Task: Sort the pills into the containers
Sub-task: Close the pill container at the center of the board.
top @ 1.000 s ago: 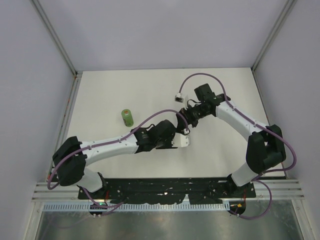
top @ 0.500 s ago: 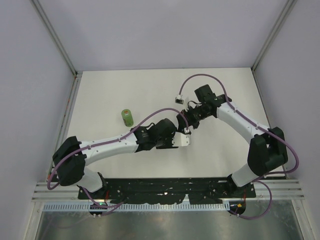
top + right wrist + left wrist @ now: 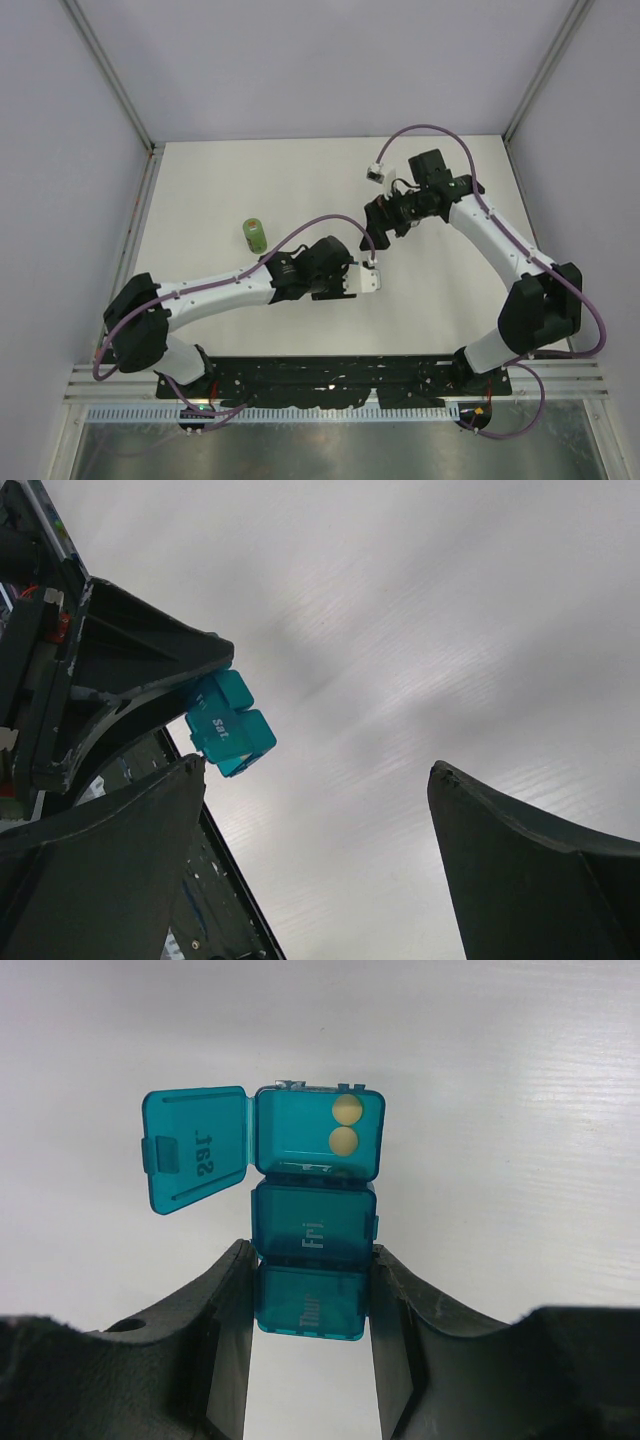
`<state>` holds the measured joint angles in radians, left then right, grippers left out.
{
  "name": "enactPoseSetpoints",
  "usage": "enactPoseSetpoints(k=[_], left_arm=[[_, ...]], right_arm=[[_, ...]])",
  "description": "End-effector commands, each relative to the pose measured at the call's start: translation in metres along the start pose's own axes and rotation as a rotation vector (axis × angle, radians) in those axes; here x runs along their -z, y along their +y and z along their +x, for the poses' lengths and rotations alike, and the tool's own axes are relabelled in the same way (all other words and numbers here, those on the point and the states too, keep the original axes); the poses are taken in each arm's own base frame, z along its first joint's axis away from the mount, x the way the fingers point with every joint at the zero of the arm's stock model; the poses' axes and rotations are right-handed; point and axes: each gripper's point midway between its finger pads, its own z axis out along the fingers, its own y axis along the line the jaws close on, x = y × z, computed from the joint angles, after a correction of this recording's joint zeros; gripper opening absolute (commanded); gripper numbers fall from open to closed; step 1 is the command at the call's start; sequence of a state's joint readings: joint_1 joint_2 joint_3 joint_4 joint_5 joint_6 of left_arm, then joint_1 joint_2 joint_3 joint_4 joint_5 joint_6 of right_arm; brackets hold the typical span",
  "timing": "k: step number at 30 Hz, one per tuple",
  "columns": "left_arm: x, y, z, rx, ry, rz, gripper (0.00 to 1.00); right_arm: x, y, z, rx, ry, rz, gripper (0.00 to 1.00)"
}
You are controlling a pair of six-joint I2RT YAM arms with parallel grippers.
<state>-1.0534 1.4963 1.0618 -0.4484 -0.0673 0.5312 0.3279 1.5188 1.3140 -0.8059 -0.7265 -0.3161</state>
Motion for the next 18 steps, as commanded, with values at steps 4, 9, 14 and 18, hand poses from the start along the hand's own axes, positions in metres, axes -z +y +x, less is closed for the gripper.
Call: enactPoseSetpoints(k=[4,9,14,18], left_arm=[[0.019,0.011,-0.021,0.015,-0.077,-0.020,0.00],[0.019,0.012,-0.024,0.015,-0.083,-0.017,0.00],[0.020,0.013,-0.025,0.018,-0.085,-0.024,0.00],[0.019,0.016,-0.023,0.017,-0.074,-0.044,0.00]], right_arm=[[-0.015,-0.020,-0.008,-0.036,-0.005,0.048,0.96],[-0.033,-0.021,-0.003,-0.051,0.014,0.028,0.96],[-0.042,-0.013,0.001,-0.042,0.029,-0.005,0.95],[-0.046,-0.001,0.009,-0.030,0.050,-0.047,0.95]])
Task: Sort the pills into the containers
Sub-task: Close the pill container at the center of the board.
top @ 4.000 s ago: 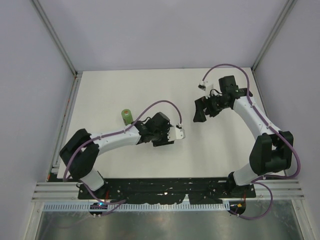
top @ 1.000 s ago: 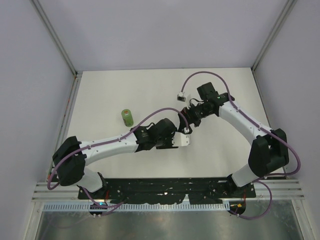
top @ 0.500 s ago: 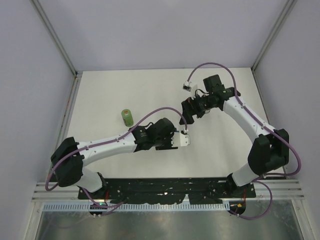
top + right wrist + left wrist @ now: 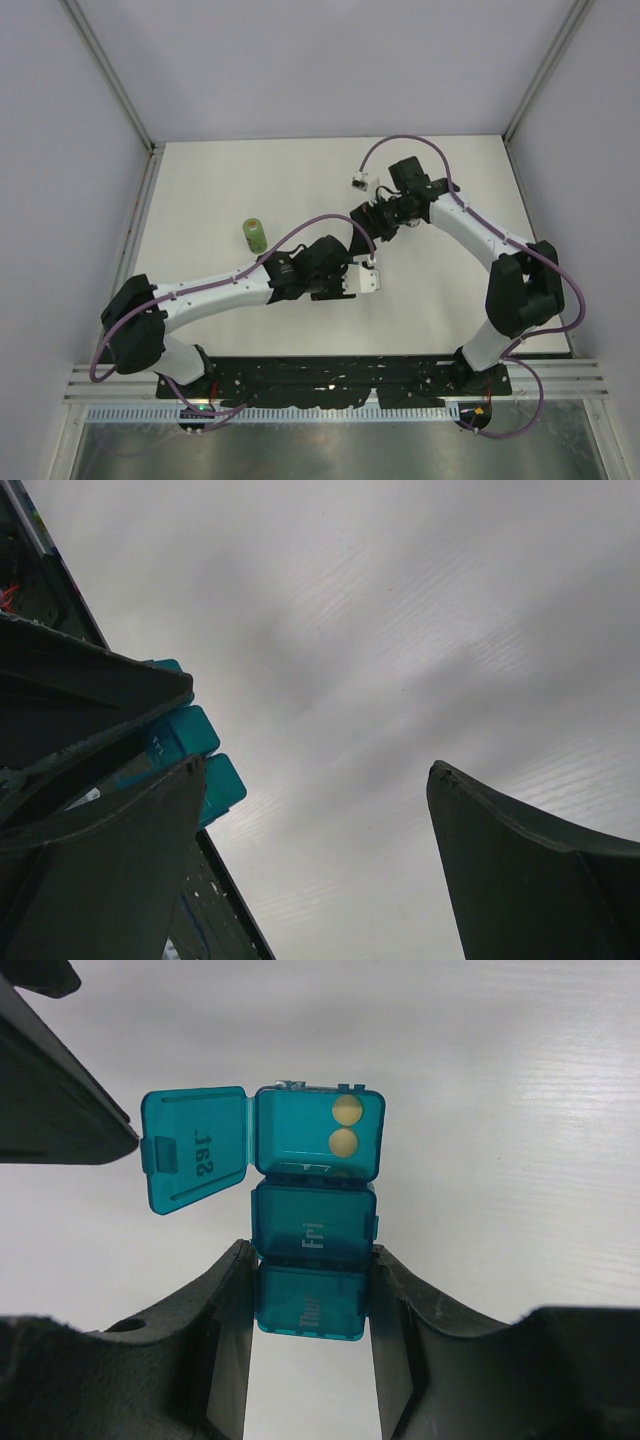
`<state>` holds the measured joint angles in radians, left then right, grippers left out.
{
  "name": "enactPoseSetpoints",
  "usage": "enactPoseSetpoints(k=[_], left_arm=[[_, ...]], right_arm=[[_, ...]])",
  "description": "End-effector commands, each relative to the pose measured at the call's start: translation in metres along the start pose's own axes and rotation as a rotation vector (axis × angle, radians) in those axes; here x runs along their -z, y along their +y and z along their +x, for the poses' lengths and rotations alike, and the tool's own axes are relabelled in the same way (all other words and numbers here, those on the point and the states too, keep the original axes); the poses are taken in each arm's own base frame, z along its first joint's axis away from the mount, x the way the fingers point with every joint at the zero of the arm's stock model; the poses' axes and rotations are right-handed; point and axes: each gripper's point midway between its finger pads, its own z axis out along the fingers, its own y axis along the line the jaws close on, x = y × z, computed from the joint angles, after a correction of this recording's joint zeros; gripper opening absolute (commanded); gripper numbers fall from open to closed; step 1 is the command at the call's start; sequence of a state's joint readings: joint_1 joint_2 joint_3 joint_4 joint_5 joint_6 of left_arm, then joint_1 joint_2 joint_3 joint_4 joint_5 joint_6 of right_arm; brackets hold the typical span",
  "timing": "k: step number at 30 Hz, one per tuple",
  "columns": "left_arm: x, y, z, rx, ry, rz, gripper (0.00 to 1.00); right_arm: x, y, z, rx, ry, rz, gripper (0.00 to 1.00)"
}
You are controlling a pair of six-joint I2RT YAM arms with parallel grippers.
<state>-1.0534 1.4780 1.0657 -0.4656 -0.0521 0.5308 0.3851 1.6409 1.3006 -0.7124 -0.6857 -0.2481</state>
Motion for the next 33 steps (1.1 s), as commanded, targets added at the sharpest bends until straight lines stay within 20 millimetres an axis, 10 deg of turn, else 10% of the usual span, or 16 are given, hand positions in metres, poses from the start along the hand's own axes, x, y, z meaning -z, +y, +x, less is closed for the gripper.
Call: enactPoseSetpoints(k=[1,33], left_arm=[[0.012,0.019,-0.020,0.017,-0.058,-0.061,0.00],[0.013,0.024,-0.022,0.040,-0.061,-0.085,0.00]], right_arm=[[-0.003,0.015,0.000,0.035,-0.007,-0.049,0.95],[-0.011,0.049,0.038,0.099,0.062,-0.184,0.85]])
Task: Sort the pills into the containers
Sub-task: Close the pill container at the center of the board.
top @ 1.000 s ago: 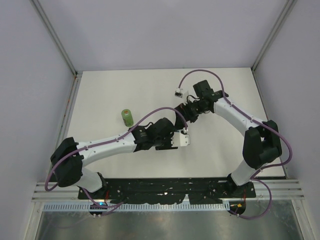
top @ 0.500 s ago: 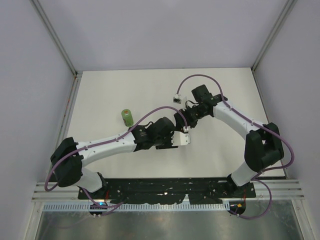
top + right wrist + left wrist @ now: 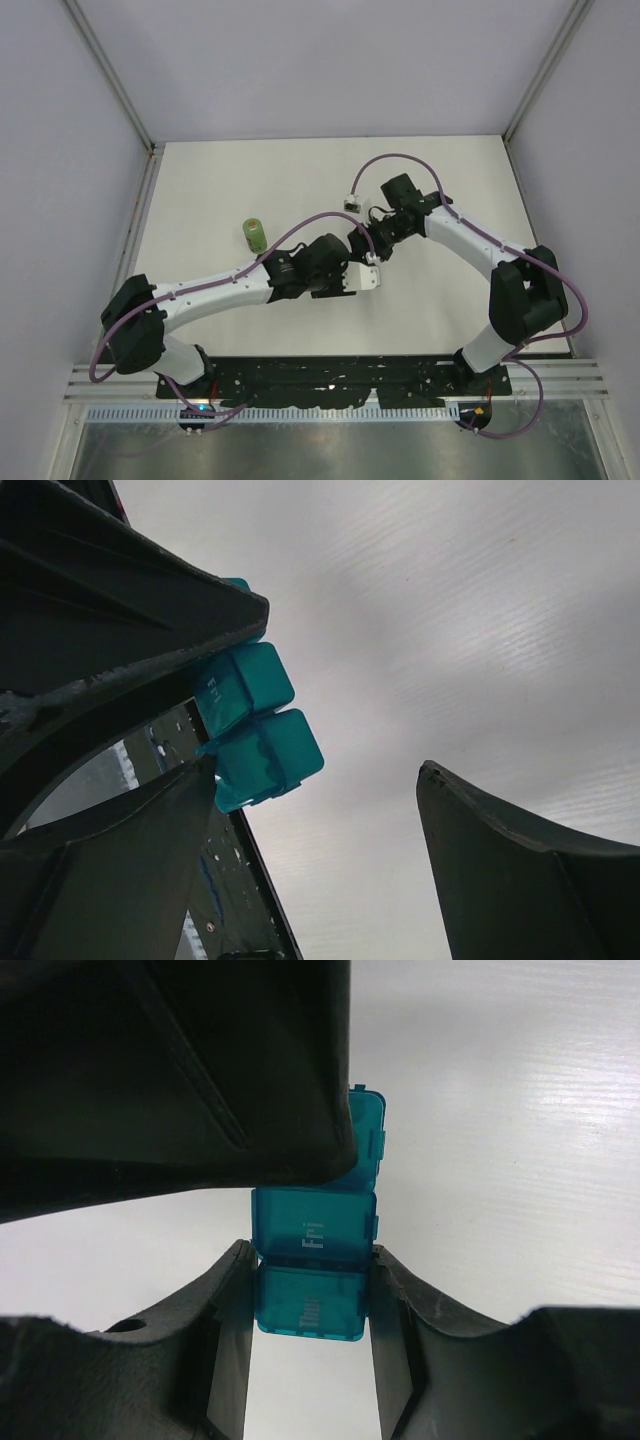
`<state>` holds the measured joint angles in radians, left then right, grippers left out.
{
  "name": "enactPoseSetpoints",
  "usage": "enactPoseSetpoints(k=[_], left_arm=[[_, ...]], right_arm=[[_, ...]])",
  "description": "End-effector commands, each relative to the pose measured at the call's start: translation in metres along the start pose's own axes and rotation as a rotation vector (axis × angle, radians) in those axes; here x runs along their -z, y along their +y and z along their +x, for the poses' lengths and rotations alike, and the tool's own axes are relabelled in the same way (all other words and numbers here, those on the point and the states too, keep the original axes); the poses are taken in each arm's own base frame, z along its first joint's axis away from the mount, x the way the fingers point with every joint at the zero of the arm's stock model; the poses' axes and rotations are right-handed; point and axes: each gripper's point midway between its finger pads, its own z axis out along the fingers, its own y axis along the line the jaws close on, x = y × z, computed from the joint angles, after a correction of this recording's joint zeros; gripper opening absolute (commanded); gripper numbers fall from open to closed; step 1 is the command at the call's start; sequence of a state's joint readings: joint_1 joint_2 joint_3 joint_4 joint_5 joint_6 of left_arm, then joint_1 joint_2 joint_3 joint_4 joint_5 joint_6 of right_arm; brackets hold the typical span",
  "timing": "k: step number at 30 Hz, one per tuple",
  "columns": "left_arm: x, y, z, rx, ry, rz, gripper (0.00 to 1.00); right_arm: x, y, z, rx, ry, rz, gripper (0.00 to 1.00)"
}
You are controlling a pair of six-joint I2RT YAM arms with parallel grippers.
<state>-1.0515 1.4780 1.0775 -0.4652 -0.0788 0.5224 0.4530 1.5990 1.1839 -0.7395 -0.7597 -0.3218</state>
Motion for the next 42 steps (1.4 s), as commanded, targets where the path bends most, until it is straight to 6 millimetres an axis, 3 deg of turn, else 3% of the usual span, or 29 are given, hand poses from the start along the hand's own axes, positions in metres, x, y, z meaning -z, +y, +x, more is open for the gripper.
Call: enactPoseSetpoints(k=[1,27,42], left_arm=[[0.011,0.017,-0.021,0.033,-0.068,-0.053,0.00],[0.015,0.019,-0.028,0.056,-0.103,-0.065,0.00],[0.016,0.019,-0.029,0.061,-0.110,-0.067,0.00]], right_arm=[[0.001,0.014,-0.005,0.056,-0.023,-0.069,0.84],[-0.011,0.029,0.010,0.048,-0.002,-0.234,0.64],[-0.014,0.031,0.007,0.034,-0.009,-0.258,0.40]])
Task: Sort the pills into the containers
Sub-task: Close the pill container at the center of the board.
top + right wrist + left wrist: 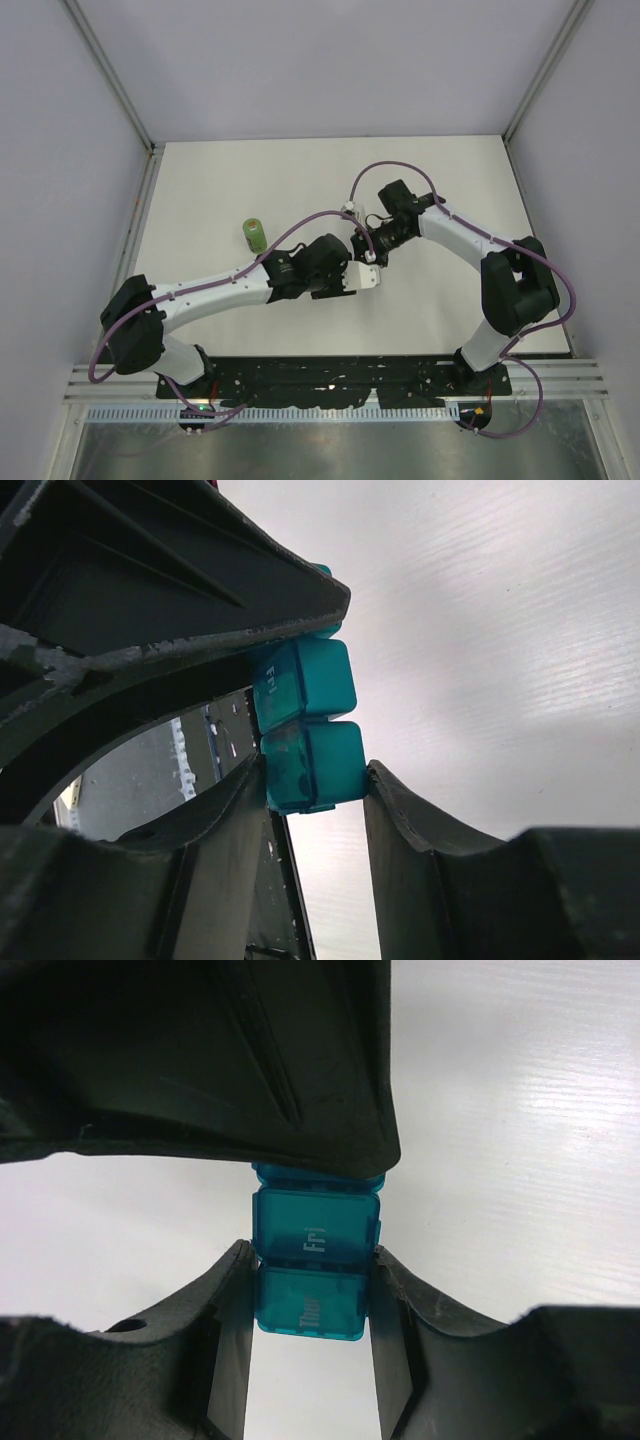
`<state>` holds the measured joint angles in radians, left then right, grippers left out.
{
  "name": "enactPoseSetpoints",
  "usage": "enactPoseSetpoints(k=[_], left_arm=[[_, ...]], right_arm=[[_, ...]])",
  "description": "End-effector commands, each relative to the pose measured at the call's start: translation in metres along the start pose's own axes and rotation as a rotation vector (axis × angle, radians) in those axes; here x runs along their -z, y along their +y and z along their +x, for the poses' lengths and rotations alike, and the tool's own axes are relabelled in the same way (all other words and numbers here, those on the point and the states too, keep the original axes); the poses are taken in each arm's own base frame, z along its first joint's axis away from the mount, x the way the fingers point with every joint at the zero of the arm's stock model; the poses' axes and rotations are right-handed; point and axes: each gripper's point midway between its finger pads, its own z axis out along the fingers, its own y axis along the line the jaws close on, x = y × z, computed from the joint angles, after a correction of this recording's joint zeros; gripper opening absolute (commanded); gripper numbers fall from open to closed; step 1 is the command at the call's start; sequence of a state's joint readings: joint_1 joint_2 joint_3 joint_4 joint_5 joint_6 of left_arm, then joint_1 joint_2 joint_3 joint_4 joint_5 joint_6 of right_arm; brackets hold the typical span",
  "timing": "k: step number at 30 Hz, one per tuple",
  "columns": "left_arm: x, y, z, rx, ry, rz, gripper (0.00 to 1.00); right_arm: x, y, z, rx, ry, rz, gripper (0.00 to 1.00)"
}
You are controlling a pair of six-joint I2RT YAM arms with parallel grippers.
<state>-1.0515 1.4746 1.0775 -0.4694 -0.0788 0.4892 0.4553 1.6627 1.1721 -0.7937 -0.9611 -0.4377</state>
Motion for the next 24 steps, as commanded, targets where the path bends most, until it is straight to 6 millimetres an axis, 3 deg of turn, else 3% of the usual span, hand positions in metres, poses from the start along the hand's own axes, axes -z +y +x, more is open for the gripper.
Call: enactPoseSetpoints(k=[1,6,8,11,13,24], left_arm=[[0.015,0.019,-0.029,0.027,-0.110,-0.063,0.00],[0.013,0.019,-0.029,0.027,-0.106,-0.064,0.00],[0.013,0.017,-0.029,0.026,-0.109,-0.062,0.00],[0.014,0.017,-0.028,0.025,-0.111,-0.061,0.00],[0.012,0.015,-0.027,0.018,-0.107,-0.052,0.00],[0.008,0.007,-0.023,0.008,-0.107,-0.017,0.00]], right_arm=[[-0.003,0.006,-0.006,0.018,-0.019,-0.039,0.38],[-0.003,0.006,-0.006,0.016,-0.021,-0.039,0.35],[-0.002,0.007,-0.007,0.021,-0.023,-0.036,0.42],[0.000,0.005,-0.007,0.019,-0.022,-0.023,0.66],[0.001,0.004,-0.008,0.022,-0.022,-0.009,0.72],[0.004,-0.002,-0.006,0.009,-0.021,0.013,0.72]])
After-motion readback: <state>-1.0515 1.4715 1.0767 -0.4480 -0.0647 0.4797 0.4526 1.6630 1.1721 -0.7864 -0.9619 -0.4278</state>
